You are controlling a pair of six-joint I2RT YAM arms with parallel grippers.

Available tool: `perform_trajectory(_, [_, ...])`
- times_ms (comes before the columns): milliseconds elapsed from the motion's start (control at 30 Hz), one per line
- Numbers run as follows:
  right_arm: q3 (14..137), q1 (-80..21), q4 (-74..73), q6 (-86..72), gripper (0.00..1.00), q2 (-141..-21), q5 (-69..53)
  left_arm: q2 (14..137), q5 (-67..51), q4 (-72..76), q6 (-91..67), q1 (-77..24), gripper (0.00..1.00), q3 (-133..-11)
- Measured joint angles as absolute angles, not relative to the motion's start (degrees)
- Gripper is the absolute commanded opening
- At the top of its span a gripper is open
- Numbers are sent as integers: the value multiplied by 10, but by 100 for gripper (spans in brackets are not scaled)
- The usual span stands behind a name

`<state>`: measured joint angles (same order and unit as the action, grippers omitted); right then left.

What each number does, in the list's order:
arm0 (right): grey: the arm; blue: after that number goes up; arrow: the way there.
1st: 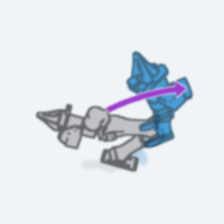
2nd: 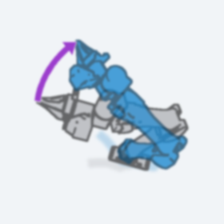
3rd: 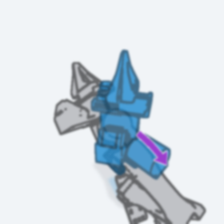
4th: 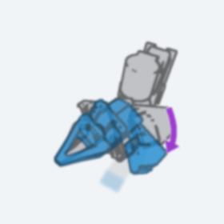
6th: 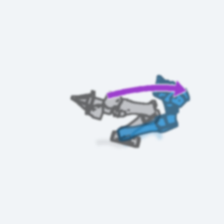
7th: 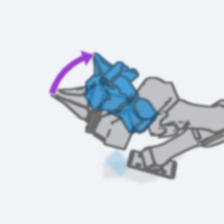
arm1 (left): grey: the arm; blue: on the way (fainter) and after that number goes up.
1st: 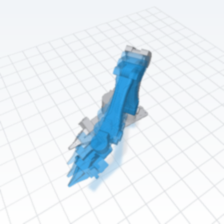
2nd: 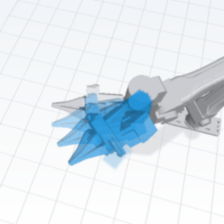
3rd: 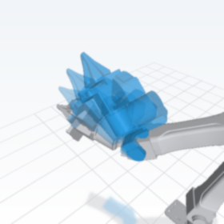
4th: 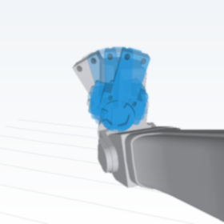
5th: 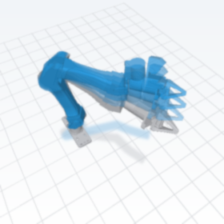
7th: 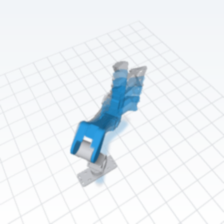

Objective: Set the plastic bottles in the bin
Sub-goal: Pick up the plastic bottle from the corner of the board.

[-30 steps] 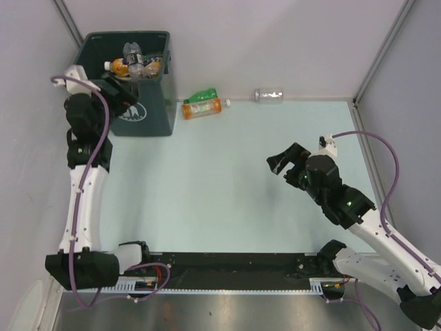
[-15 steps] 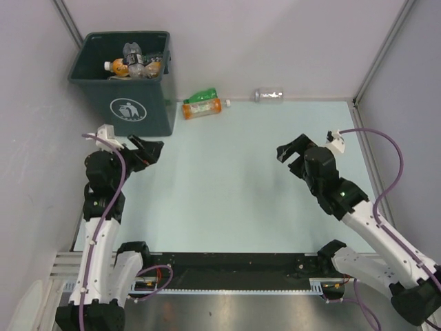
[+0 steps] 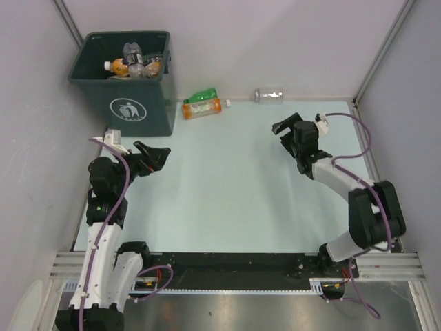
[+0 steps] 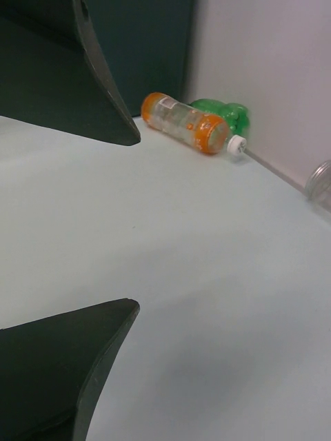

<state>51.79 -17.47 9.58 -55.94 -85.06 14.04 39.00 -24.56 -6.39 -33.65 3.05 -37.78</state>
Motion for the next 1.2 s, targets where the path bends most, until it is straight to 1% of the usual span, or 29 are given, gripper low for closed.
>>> perform_trajectory(100, [573, -170, 126, -568, 100, -935, 130, 399, -254, -50, -343, 27, 100, -378])
perform_trajectory(233, [680, -166, 164, -585, 100, -1048, 126, 426, -262, -25, -357, 21, 100, -372])
perform_trajectory(433, [838, -152, 200, -650, 100, -1210, 111, 492, -237, 36, -395, 1, 100, -356])
perform_trajectory(567, [975, -136, 187, -680, 100, -1334, 97, 565, -209, 68, -406, -37, 100, -357])
perform_trajectory(733, [1130, -127, 134, -690, 100, -1446, 98, 636, -183, 95, -414, -68, 100, -357])
perform_trajectory(933, [1264, -116, 96, -726, 99, -1527, 107, 675, -161, 128, -417, -77, 100, -358])
perform_trajectory(1200, [1307, -94, 103, -805, 100, -1581, 104, 692, -128, 159, -422, -85, 100, -358])
